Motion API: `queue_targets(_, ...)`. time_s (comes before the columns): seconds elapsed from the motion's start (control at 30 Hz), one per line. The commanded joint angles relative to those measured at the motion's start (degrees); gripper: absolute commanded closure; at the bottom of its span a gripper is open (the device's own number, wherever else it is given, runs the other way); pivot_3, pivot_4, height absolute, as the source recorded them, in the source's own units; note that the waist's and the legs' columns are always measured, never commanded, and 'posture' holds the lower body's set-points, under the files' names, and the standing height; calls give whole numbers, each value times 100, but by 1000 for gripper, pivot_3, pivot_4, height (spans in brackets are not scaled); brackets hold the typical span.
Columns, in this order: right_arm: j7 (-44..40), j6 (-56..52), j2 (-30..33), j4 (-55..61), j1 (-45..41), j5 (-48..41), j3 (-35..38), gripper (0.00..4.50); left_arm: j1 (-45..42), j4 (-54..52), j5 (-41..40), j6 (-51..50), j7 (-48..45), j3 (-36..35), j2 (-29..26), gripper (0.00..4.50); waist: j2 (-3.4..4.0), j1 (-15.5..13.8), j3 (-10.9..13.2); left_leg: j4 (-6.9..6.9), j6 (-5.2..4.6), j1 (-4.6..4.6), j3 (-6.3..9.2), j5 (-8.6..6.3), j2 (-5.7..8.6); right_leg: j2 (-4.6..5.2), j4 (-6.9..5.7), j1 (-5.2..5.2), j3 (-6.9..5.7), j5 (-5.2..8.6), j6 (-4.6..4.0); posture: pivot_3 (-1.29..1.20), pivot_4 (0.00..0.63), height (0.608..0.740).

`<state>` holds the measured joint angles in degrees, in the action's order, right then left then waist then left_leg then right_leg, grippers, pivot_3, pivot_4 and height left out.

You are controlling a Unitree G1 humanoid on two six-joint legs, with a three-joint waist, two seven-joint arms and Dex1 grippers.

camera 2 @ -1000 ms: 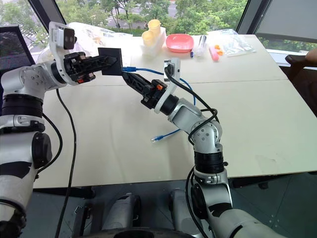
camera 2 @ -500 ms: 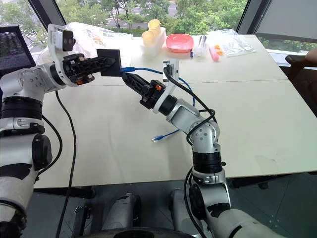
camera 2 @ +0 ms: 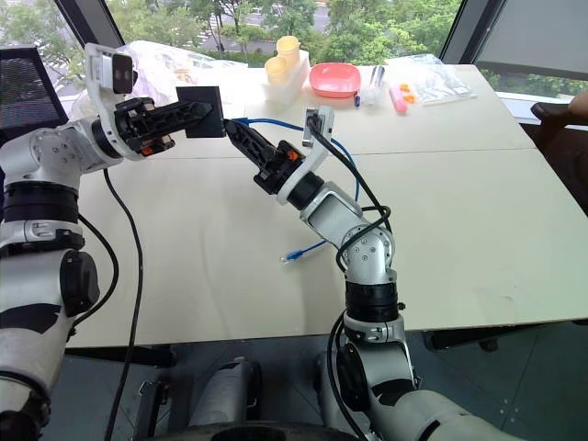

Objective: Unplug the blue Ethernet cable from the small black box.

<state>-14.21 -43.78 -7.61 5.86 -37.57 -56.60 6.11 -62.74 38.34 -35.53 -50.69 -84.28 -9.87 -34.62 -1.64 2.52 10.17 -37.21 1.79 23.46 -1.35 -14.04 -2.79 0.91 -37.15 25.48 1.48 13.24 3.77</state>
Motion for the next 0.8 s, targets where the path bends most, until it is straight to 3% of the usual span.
queue_targets(0.03, -47, 88, -216, 189, -21, -141, -102, 3682, -28, -221, -96, -17, -42, -3, 21, 3980, 0, 1, 0, 0, 0, 0, 0, 0, 0, 0, 0, 0, 0, 0, 0, 0, 150, 740)
queue_targets(0.07, -56, 98, -212, 186, -24, -133, -109, 3682, -27, -221, -95, -16, -43, -2, 20, 3980, 0, 1, 0, 0, 0, 0, 0, 0, 0, 0, 0, 0, 0, 0, 0, 0, 150, 740)
queue_targets(0.1, -61, 110, -210, 185, -26, -129, -112, 4248, -27, -221, -95, -14, -44, -3, 20, 3980, 0, 1, 0, 0, 0, 0, 0, 0, 0, 0, 0, 0, 0, 0, 0, 0, 150, 740)
queue_targets(0.13, -76, 122, -203, 187, -24, -126, -118, 4483, -28, -219, -95, -12, -41, -4, 22, 3980, 0, 1, 0, 0, 0, 0, 0, 0, 0, 0, 0, 0, 0, 0, 0, 0, 150, 740)
queue_targets(0.43, -131, 166, -118, 231, 9, 3, -199, 4483, -49, -153, -97, 32, 0, -19, 3, 3980, 0, 1, 0, 0, 0, 0, 1, 0, 0, -1, 0, 0, 0, 0, 0, 0, 150, 740)
queue_targets(0.57, 35, 399, 34, 110, -99, 54, 152, 4483, -127, -24, -71, 106, 1, -83, -96, 3980, 0, 3, 0, 0, 0, 0, 1, 0, 0, -1, 0, 0, 0, 0, 0, 0, 150, 740)
queue_targets(0.8, 123, 380, 957, -93, -22, -330, 943, 4483, -315, 305, -107, 132, 99, -310, -432, 3980, 0, -7, 0, 1, 0, 0, 0, 0, 1, 0, 4, -1, 0, 0, 0, 0, 150, 740)
